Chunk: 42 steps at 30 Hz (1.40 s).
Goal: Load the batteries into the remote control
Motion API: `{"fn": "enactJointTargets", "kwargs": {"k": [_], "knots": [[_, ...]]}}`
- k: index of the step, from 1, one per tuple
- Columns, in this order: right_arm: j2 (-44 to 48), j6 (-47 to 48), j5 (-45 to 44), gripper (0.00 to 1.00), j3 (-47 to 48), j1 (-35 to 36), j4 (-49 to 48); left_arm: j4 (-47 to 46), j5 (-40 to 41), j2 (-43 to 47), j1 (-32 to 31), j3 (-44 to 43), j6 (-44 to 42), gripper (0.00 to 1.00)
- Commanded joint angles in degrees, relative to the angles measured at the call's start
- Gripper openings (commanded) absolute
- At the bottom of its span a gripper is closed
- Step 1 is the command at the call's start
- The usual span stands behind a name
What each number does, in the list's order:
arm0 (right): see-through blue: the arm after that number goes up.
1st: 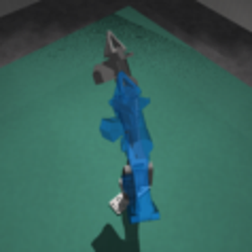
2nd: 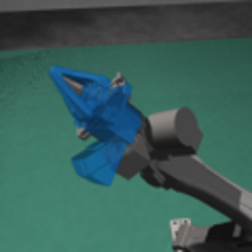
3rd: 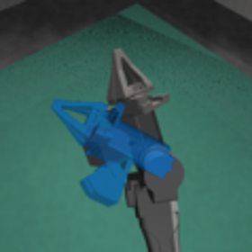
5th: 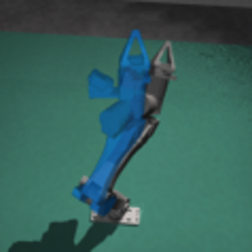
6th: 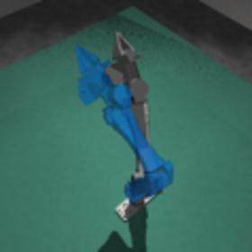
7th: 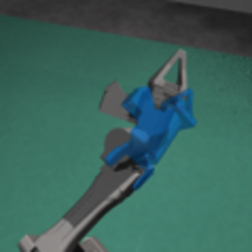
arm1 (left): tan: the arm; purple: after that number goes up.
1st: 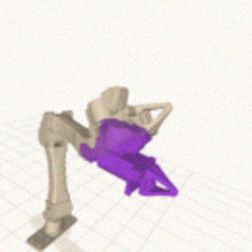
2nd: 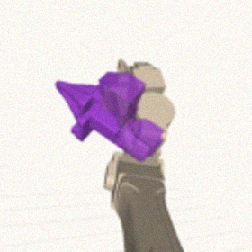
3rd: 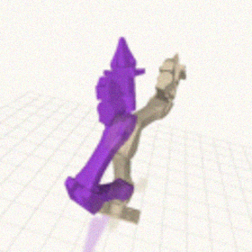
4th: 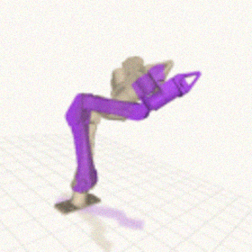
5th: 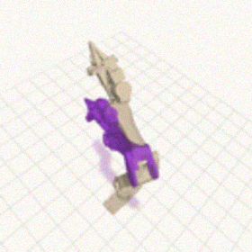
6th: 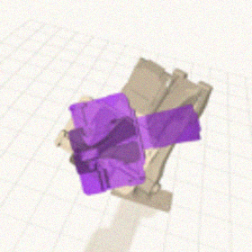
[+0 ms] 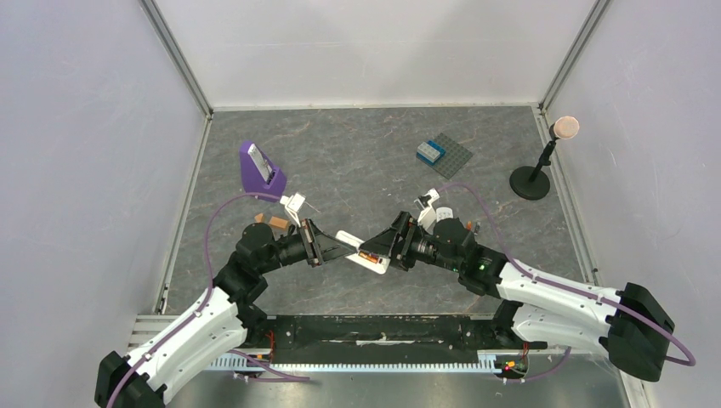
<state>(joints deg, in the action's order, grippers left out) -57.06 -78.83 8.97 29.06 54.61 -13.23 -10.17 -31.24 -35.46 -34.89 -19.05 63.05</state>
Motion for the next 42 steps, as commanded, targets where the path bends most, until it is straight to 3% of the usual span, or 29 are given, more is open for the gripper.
{"fn": "enactJointTargets", "kwargs": {"k": [1,16,26,28,32,34,42], "knots": [[0.07,-1.09,0.78,0.72,0.03,0.34,-3.48,-3.67,-1.60,0.62,-0.09,-0.28,-2.41,0.02],[0.26,-3.39,1.89,0.54,-3.02,0.37,-5.66,-4.79,-0.33,0.63,-0.11,0.24,0.18,0.02],[1.71,-1.36,0.59,0.35,-4.97,0.36,-6.06,-8.95,-0.41,0.76,-0.09,0.59,5.43,0.02],[2.05,-1.24,0.49,0.41,-4.93,0.29,-6.04,-8.71,-0.40,0.79,-0.09,0.50,5.20,0.02],[3.45,-0.55,-0.48,0.79,-3.84,0.32,-5.53,-6.20,0.17,0.80,-0.16,0.61,3.61,0.02],[4.18,0.70,-1.00,0.88,-2.69,0.33,-4.29,-4.60,0.87,0.96,-0.09,0.61,2.69,0.02],[7.75,9.70,-2.51,0.92,-1.22,-0.10,2.26,2.57,2.11,2.73,-0.11,-0.83,-2.06,0.02]]}}
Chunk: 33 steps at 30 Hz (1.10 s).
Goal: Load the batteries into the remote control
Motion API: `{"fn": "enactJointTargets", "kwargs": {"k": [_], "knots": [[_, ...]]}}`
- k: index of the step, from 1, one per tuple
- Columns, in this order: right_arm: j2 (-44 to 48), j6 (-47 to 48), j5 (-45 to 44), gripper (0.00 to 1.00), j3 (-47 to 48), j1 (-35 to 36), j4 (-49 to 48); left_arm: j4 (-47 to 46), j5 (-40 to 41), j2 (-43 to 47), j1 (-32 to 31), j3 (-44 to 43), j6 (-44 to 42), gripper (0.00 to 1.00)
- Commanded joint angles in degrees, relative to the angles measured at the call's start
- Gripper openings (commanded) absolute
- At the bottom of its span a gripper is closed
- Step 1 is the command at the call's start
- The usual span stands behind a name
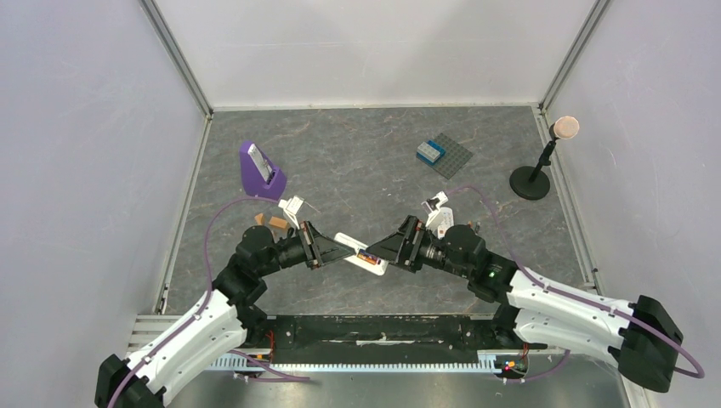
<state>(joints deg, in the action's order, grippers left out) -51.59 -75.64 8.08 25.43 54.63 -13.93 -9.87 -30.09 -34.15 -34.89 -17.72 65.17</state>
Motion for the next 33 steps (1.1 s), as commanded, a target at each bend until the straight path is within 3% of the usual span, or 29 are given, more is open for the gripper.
{"fn": "enactJointTargets", "kwargs": {"k": [1,6,10,16,25,33], "knots": [[2.73,8.80,-1.99,0.92,2.70,-0.25,4.51,4.09,1.26,1.66,-0.09,-2.74,-5.11,0.02],[4.24,19.14,-7.61,0.89,5.58,-1.95,17.55,17.82,6.91,3.23,-0.09,-6.09,-9.95,0.02],[0.05,28.29,-16.43,0.82,9.55,-2.25,28.12,24.78,13.04,4.58,-0.09,-6.47,-10.87,0.02],[-12.70,34.81,-19.13,0.70,12.71,-2.25,29.13,26.51,17.89,6.39,-0.09,-4.81,-9.52,0.02],[-29.24,28.56,-22.97,0.72,21.68,-1.81,26.36,19.29,25.03,6.75,-0.09,1.19,-6.92,0.02],[-39.90,18.30,-27.74,0.71,32.00,-0.09,36.04,12.90,27.12,3.40,-0.10,5.41,-7.27,0.02]]}}
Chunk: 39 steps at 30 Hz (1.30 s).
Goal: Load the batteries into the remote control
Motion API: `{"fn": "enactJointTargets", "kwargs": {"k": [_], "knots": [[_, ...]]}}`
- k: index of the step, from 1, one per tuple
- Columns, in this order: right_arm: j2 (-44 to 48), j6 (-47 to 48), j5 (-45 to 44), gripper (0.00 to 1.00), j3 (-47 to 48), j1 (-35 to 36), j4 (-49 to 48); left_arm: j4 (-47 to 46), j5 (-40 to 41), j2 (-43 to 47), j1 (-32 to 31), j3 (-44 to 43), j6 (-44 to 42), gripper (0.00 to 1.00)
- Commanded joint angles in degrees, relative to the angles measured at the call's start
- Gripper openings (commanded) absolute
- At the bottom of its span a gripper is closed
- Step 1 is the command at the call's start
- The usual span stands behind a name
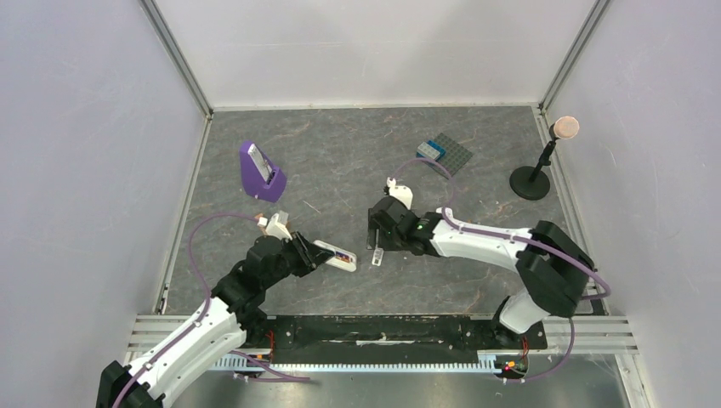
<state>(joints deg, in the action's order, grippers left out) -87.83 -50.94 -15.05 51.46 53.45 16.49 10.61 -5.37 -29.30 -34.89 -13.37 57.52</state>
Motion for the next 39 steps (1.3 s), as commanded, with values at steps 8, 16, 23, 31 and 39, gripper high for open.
{"fn": "enactJointTargets", "kwargs": {"k": [8,16,23,31,39], "knots": [[-10.02,-13.38,-8.39,0.69,12.22,3.31,14.92,-8.92,1.39,-3.12,-0.09,2.79,0.01,0.02],[-13.43,-16.47,-7.82,0.63,12.95,3.51,16.91,-10.34,0.36,-1.56,-0.09,6.33,0.49,0.02],[-15.38,-16.92,-8.13,0.61,14.00,3.50,16.91,-12.03,0.11,-2.45,-0.09,7.63,0.16,0.04],[-16.77,-18.19,-6.92,0.50,14.18,3.50,17.29,-14.21,-2.03,-6.63,-0.11,8.41,-0.26,0.07],[-14.67,-22.76,-5.92,0.31,12.09,3.51,17.26,-16.23,-1.79,-6.84,-0.22,10.25,1.76,0.08]]}}
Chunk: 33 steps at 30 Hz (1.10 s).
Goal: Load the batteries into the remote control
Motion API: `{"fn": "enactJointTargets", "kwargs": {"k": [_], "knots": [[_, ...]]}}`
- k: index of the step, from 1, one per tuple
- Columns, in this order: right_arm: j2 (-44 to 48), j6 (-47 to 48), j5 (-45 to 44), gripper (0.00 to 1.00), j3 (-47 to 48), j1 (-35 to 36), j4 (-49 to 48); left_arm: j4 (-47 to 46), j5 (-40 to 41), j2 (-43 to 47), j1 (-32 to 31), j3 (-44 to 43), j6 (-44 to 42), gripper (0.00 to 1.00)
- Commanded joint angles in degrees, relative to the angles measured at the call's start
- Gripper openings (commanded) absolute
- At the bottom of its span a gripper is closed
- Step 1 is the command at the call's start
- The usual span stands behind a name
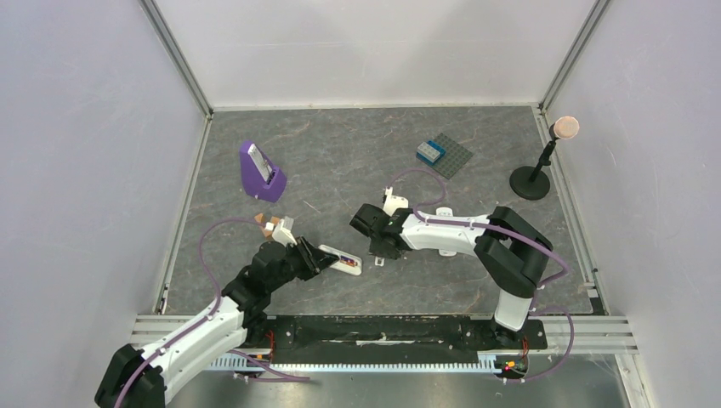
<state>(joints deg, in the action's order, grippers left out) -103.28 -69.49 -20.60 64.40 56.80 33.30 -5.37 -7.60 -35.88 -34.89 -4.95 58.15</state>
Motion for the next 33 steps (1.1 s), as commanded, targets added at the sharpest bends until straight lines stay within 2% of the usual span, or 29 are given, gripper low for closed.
{"fn": "enactJointTargets", "kwargs": {"k": [1,9,17,24,33], "knots": [[1.12,-4.96,-0.63,0.29,-1.27,0.17,0.45,-0.37,0.80,0.08,-0.22,2.16,1.62,0.08],[5.33,-10.00,-2.63,0.27,-3.51,0.07,-0.16,-3.26,7.15,1.46,-2.05,4.86,5.39,0.14],[7.39,-10.06,-2.04,0.26,-3.65,-0.02,-0.89,-4.94,7.35,-4.10,-2.89,4.21,2.49,0.29],[9.84,-10.63,-1.56,0.26,-4.95,-0.09,-2.34,2.47,10.96,-4.36,-3.08,2.42,3.21,0.43],[11.69,-11.01,-0.99,0.25,-5.11,-0.46,-3.00,12.03,12.50,-1.33,-3.03,1.59,5.94,0.53]]}}
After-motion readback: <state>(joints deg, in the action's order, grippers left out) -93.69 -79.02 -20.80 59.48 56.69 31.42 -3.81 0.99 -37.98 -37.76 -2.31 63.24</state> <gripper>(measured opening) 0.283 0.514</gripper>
